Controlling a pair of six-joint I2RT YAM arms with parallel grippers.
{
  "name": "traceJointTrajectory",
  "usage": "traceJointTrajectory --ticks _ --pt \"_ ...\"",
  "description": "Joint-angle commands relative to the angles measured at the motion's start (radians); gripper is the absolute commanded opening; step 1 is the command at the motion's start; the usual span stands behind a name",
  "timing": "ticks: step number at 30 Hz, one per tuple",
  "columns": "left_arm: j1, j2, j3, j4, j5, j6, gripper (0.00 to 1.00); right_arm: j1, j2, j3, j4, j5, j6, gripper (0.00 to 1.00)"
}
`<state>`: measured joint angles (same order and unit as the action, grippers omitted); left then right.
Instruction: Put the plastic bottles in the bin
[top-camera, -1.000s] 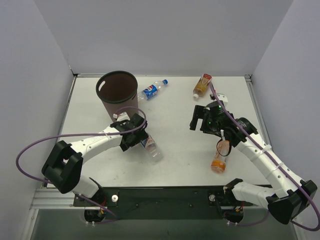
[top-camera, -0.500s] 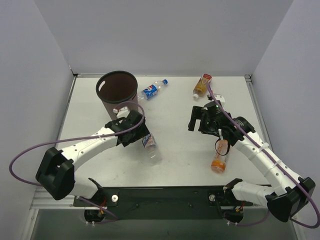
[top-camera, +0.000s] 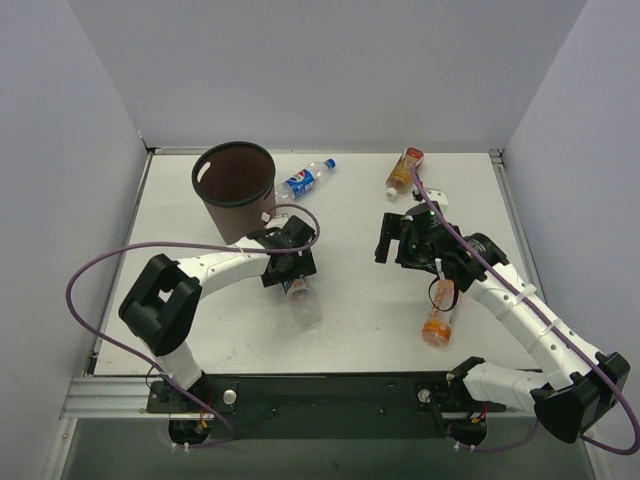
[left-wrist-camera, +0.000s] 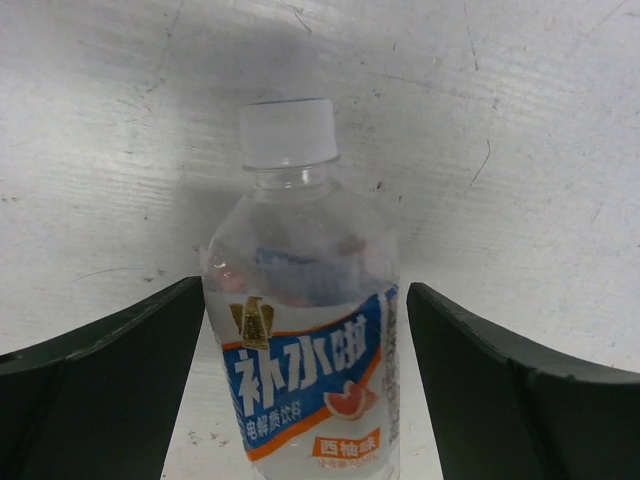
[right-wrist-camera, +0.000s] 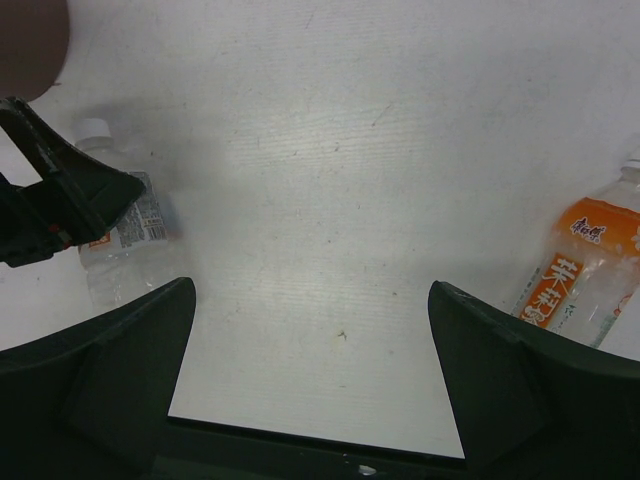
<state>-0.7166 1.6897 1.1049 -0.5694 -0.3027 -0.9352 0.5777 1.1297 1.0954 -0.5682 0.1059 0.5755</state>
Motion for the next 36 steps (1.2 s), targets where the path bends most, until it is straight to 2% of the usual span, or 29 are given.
traceJointTrajectory --ticks 1,2,5,6,9,10,13,19,23,26,31,34,36 --pt "-0.006 0.031 0.021 0.077 0.040 0.038 0.90 0.007 -0.007 0.014 -0.018 0.035 -0.002 0.95" --pt "-0.006 0.037 0.015 0.086 0.042 0.039 0.86 0.007 -0.007 0.014 -0.019 0.040 -0.003 0.95" --pt "-0.007 0.050 0.006 0.098 0.045 0.035 0.59 0.007 -0.010 0.009 -0.021 0.049 -0.006 0.95" --pt "-0.007 0.050 0.001 0.098 0.045 0.036 0.46 0.005 -0.010 0.009 -0.022 0.048 -0.005 0.95" --pt "-0.007 0.044 0.004 0.091 0.050 0.050 0.34 0.007 -0.010 0.001 -0.022 0.051 -0.005 0.95" --pt "-0.009 0.038 0.001 0.089 0.051 0.055 0.25 0.007 -0.010 0.001 -0.022 0.052 -0.005 0.95" --pt "-0.021 -0.018 -0.016 0.095 0.039 0.081 0.15 0.005 -0.015 -0.002 -0.022 0.054 -0.006 0.95" --pt "-0.037 -0.266 -0.034 0.071 0.001 0.176 0.07 0.005 -0.021 0.011 -0.022 0.063 -0.008 0.95" --pt "-0.035 -0.465 0.056 0.046 0.017 0.275 0.06 0.005 -0.027 0.027 -0.022 0.063 -0.012 0.95" --pt "-0.026 -0.550 0.116 0.086 0.014 0.353 0.05 0.004 -0.036 0.034 -0.021 0.064 -0.012 0.95" --pt "0.025 -0.547 0.277 0.207 -0.100 0.501 0.00 0.005 -0.034 0.044 -0.022 0.058 -0.014 0.94" --pt "0.060 -0.489 0.338 0.346 -0.199 0.614 0.00 0.004 -0.041 0.038 -0.022 0.055 -0.014 0.94" --pt "0.077 -0.437 0.343 0.509 -0.289 0.723 0.02 0.005 -0.041 0.038 -0.022 0.058 -0.014 0.94"
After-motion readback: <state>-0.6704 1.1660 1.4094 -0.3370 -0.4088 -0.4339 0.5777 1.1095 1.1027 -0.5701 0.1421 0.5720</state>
